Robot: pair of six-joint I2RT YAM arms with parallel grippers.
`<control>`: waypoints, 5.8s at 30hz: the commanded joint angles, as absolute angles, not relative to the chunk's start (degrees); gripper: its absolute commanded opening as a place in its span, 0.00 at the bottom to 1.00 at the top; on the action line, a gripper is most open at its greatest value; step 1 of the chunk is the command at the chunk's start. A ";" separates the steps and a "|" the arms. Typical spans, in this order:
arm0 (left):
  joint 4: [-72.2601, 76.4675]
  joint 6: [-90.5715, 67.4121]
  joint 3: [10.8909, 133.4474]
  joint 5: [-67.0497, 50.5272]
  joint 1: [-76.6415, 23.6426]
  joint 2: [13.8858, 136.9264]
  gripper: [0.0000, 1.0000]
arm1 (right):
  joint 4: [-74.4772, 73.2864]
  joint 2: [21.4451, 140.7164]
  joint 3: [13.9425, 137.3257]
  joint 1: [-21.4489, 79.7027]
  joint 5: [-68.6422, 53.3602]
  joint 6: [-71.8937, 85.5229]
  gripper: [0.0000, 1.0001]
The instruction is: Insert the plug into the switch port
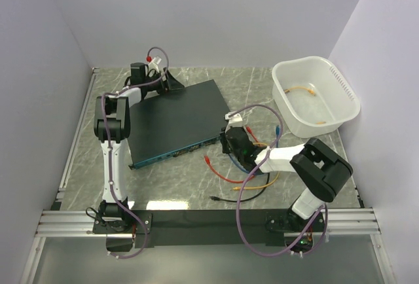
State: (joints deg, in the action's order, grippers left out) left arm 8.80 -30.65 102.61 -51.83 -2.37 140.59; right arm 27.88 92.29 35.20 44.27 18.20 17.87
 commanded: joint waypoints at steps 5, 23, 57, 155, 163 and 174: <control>0.18 -30.16 105.03 -58.54 -4.65 144.58 0.80 | 49.39 91.23 39.72 42.45 13.19 11.52 0.00; -8.00 -25.40 107.76 -57.83 -6.59 145.02 0.78 | 50.72 93.96 46.06 38.58 8.70 9.14 0.13; -0.44 -31.03 102.57 -53.26 -3.96 142.21 0.78 | 18.37 93.60 40.17 40.17 7.73 23.03 0.37; -9.49 -42.10 50.72 5.71 5.89 84.11 0.85 | -1.92 121.46 86.64 32.08 -27.86 31.11 0.65; -10.19 -42.01 51.15 7.30 5.98 80.33 0.85 | -4.65 122.43 90.70 35.33 -27.95 30.33 0.64; -7.30 -41.92 49.83 3.87 5.89 77.70 0.84 | -12.65 111.19 88.95 26.55 -15.22 20.05 0.80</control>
